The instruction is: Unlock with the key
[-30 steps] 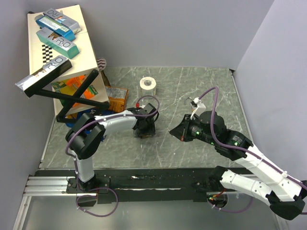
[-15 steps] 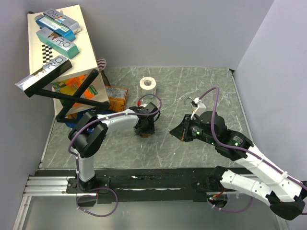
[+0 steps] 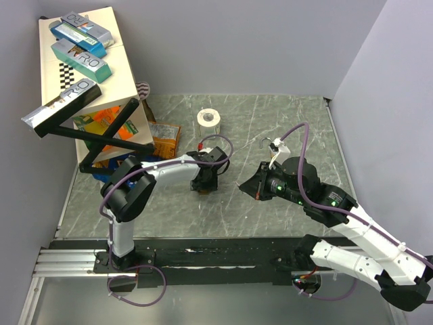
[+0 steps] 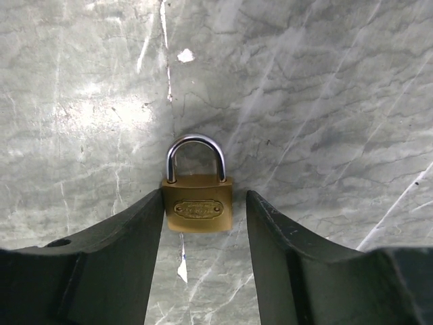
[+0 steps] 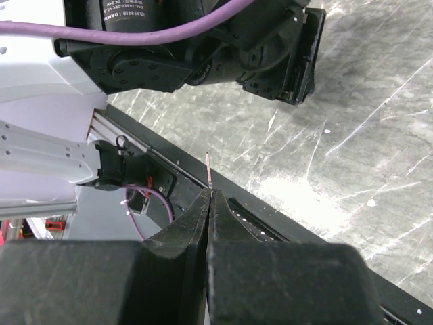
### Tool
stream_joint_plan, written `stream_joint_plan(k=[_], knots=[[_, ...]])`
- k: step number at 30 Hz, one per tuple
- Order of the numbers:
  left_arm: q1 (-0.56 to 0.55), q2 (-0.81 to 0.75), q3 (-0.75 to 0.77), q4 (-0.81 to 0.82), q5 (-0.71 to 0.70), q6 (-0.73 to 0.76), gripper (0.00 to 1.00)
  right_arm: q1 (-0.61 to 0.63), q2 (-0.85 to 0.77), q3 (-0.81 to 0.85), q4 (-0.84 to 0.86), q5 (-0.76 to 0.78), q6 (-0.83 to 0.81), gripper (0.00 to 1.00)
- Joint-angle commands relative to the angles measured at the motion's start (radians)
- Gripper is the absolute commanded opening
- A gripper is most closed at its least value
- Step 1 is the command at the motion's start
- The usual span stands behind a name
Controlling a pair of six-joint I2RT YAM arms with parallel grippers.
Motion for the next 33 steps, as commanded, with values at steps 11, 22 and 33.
stream_joint_plan(k=[11,22,33], knots=[[-0.016,0.082,-0.065,-0.005,0.008,0.024,0.43,-0.003,-0.039,-0.024,0.036,0.012,0.065,0.00],[0.050,-0.010,-0.134,0.084,0.164,0.038,0.01,-0.003,-0.004,-0.122,0.197,-0.025,0.028,0.00],[0.103,-0.069,-0.145,0.114,0.349,0.024,0.01,0.001,0.120,-0.408,0.645,-0.037,0.060,0.00]])
